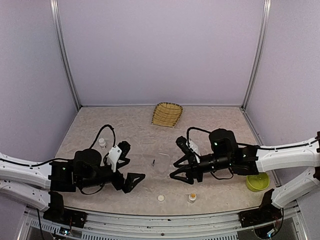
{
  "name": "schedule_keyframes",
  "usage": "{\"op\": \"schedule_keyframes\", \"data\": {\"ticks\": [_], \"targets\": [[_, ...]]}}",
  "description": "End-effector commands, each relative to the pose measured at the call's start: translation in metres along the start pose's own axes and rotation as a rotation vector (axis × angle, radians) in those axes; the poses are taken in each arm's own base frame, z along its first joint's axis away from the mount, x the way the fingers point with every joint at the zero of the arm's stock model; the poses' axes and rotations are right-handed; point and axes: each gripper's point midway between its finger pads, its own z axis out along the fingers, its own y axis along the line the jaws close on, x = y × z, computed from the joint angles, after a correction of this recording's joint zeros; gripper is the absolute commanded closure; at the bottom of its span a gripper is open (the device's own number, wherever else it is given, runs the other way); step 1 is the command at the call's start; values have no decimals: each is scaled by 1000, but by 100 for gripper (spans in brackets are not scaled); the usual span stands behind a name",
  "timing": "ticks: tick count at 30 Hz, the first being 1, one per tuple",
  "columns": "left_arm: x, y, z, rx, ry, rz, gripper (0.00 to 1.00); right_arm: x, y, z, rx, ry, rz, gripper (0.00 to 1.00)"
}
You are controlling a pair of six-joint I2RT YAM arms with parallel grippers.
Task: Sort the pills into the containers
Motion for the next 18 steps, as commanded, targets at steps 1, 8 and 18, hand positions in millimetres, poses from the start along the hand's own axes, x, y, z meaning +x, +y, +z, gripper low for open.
{"op": "schedule_keyframes", "data": {"ticks": [1, 8, 18], "targets": [[-1, 32, -20, -102, -78, -168, 1, 44, -16, 31, 112, 233, 33, 39], [3, 58, -42, -192, -156, -291, 1, 86, -21, 74, 146, 469, 56, 49], [12, 57, -35, -188, -128, -298, 1, 114, -17, 95, 133, 586, 63, 63]]}}
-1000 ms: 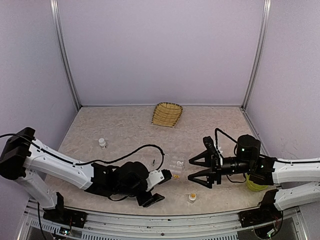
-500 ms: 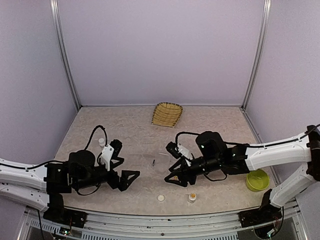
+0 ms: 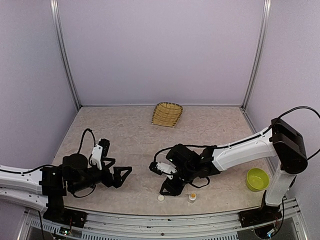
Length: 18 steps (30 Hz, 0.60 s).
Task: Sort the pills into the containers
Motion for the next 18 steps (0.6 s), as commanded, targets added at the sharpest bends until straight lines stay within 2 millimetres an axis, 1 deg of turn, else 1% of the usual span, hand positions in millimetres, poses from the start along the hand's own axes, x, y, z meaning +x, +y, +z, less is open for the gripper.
{"op": "schedule_keyframes", "data": {"ticks": [1, 5, 9, 11, 15, 17, 18], "targets": [[3, 4, 3, -17, -2, -15, 1, 6, 8, 9, -11, 57, -16, 64], [4, 5, 5, -20, -3, -15, 1, 10, 15, 14, -34, 74, -23, 67], [7, 4, 7, -21, 7, -16, 1, 13, 15, 19, -28, 90, -28, 72], [8, 4, 8, -18, 10, -19, 1, 14, 12, 20, -8, 94, -29, 77], [10, 4, 8, -15, 15, -21, 1, 12, 12, 20, -5, 91, -34, 91], [11, 4, 8, -13, 16, -20, 1, 13, 12, 21, -7, 92, -36, 99], [11, 3, 8, -12, 16, -19, 1, 13, 12, 21, -7, 92, -37, 100]]}}
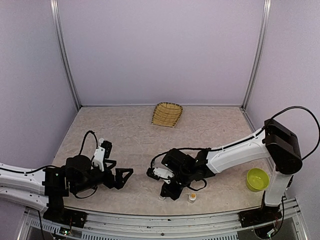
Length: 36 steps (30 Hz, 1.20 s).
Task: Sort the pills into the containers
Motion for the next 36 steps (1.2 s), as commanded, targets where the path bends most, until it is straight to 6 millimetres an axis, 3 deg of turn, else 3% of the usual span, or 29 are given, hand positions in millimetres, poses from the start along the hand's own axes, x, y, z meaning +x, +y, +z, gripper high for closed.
{"op": "schedule_keyframes", "data": {"ticks": [1, 5, 13, 19, 27, 36], "targets": [[-1, 0, 1, 6, -14, -14, 1, 0, 4, 4, 0, 14, -16, 100], [-2, -5, 1, 34, -16, 7, 1, -1, 8, 2, -19, 1, -17, 100], [-10, -45, -5, 257, -84, 149, 1, -28, 25, -22, -120, -120, 8, 100], [-19, -67, -13, 394, -185, 181, 1, -53, 31, -61, -198, -284, 50, 100], [-24, -93, -24, 485, -283, 346, 7, -83, 46, -136, -318, -574, 97, 100], [-25, -133, -27, 547, -381, 615, 10, -92, 72, -169, -505, -670, 118, 100]]}}
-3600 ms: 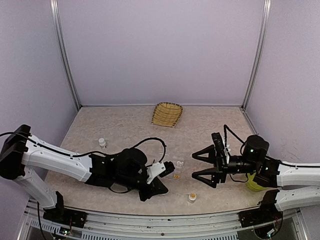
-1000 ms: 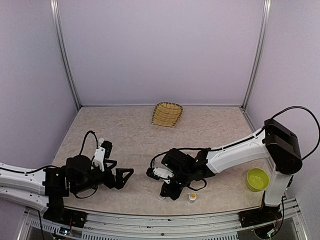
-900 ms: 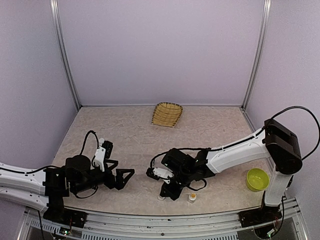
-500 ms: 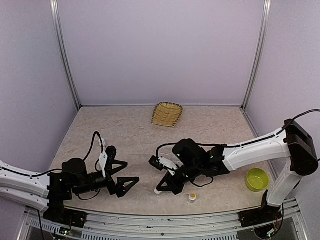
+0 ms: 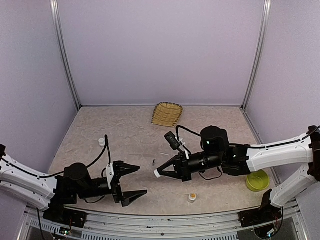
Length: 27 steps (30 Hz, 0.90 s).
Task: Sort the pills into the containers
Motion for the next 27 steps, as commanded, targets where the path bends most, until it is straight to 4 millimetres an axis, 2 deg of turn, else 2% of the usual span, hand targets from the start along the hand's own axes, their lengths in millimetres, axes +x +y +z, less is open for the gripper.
{"op": "schedule_keyframes", "data": {"ticks": [1, 14, 22, 27], "targets": [[-36, -8, 10, 10, -110, 163, 11, -12, 23, -7, -136, -67, 47, 100], [-46, -11, 35, -34, -102, 228, 32, -12, 37, -10, -215, -133, 111, 100], [-52, -9, 39, -63, -116, 229, 43, -9, 36, -7, -217, -130, 118, 100], [-54, -8, 41, -73, -119, 231, 44, -7, 33, -5, -204, -125, 122, 100]]}}
